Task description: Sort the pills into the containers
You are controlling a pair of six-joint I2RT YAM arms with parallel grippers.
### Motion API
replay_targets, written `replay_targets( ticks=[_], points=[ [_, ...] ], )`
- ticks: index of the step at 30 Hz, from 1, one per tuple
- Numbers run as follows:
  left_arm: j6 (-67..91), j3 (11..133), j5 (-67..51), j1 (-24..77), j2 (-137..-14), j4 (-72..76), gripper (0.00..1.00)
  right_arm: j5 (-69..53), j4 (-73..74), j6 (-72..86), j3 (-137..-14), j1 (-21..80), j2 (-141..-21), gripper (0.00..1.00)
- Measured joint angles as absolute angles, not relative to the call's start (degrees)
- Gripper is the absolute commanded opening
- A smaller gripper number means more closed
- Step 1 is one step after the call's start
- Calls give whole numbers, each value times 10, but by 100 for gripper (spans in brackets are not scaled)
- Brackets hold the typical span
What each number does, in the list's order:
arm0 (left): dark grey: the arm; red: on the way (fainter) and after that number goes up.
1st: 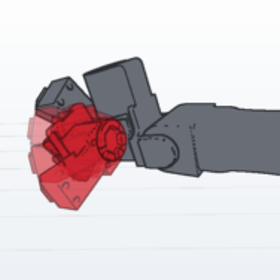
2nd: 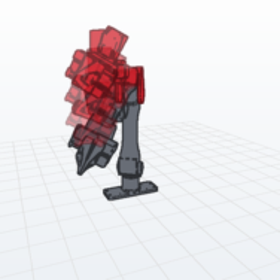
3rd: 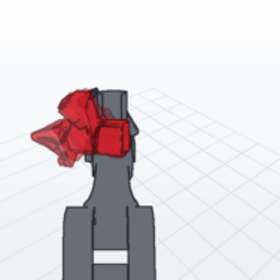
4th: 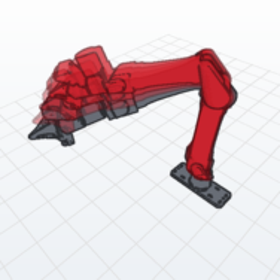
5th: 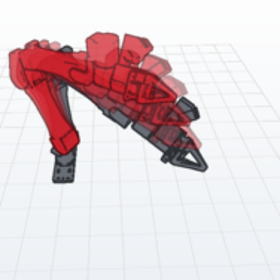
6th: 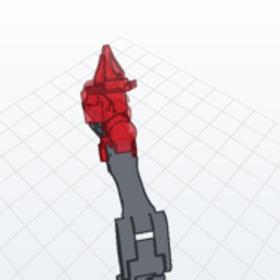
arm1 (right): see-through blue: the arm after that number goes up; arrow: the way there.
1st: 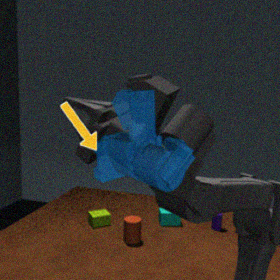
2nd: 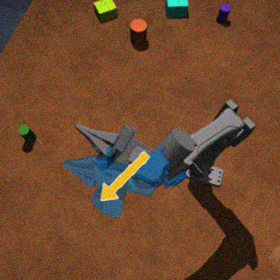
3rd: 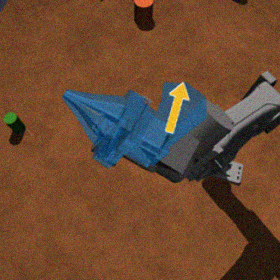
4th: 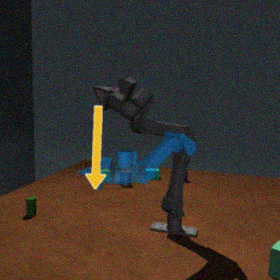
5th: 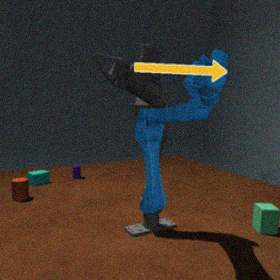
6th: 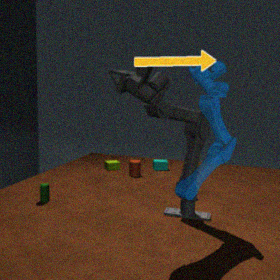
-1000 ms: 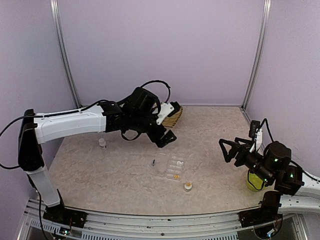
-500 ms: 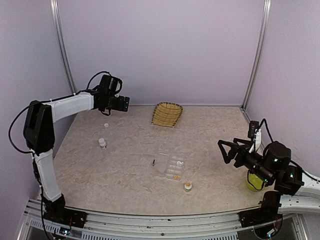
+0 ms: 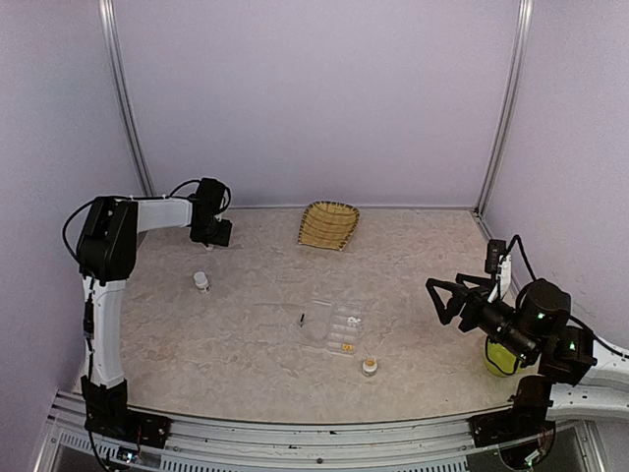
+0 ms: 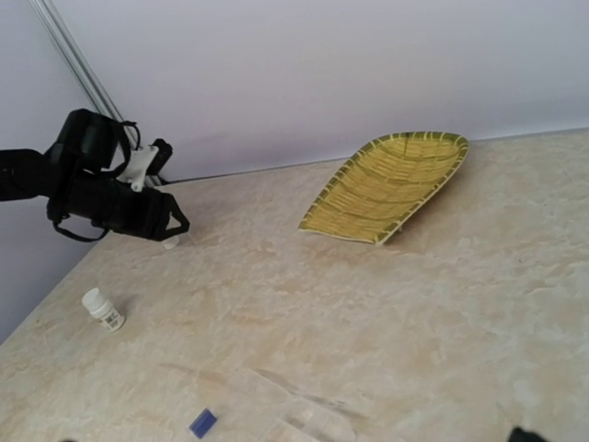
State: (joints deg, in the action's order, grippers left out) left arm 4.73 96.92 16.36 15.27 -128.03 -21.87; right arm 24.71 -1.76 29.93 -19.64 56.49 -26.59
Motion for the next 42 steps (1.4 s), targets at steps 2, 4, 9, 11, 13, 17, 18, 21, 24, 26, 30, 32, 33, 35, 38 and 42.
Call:
replay_targets(
  ticks=[2, 4, 9, 11, 13, 17, 18, 21, 24, 26, 30, 32, 33, 35, 38, 42],
  points=[
    [42, 970, 157, 152, -1284, -219, 56, 246, -18, 300, -196, 565, -268, 100],
    [40, 975, 154, 151, -1289, -219, 55, 244, -20, 300, -195, 564, -272, 100],
    [34, 988, 154, 146, -1308, -214, 54, 239, -20, 304, -194, 564, -280, 100],
    [33, 988, 154, 144, -1314, -214, 51, 236, -21, 306, -193, 564, -280, 100],
    [32, 988, 154, 143, -1319, -215, 46, 235, -21, 308, -192, 564, -280, 100],
    [32, 988, 154, 143, -1322, -215, 40, 232, -22, 310, -189, 564, -280, 100],
    [31, 988, 154, 143, -1322, -215, 38, 232, -22, 310, -189, 564, -280, 100],
    [32, 989, 154, 143, -1322, -215, 37, 232, -22, 311, -188, 564, -280, 100],
    [32, 991, 154, 143, -1322, -216, 36, 231, -23, 311, -188, 564, -280, 100],
    [34, 993, 155, 143, -1322, -220, 32, 231, -23, 311, -188, 564, -280, 100],
    [37, 1000, 155, 138, -1323, -225, 31, 231, -23, 312, -188, 564, -279, 100],
    [39, 1005, 156, 131, -1326, -231, 31, 231, -23, 312, -188, 564, -279, 100],
    [40, 1008, 157, 129, -1327, -232, 29, 231, -23, 312, -188, 564, -279, 100],
    [43, 1012, 159, 125, -1332, -237, 28, 231, -23, 312, -188, 564, -278, 100],
    [47, 1014, 163, 121, -1334, -244, 26, 231, -23, 312, -187, 564, -279, 100],
    [50, 1017, 163, 121, -1334, -249, 20, 231, -24, 312, -186, 564, -279, 100]
  ],
)
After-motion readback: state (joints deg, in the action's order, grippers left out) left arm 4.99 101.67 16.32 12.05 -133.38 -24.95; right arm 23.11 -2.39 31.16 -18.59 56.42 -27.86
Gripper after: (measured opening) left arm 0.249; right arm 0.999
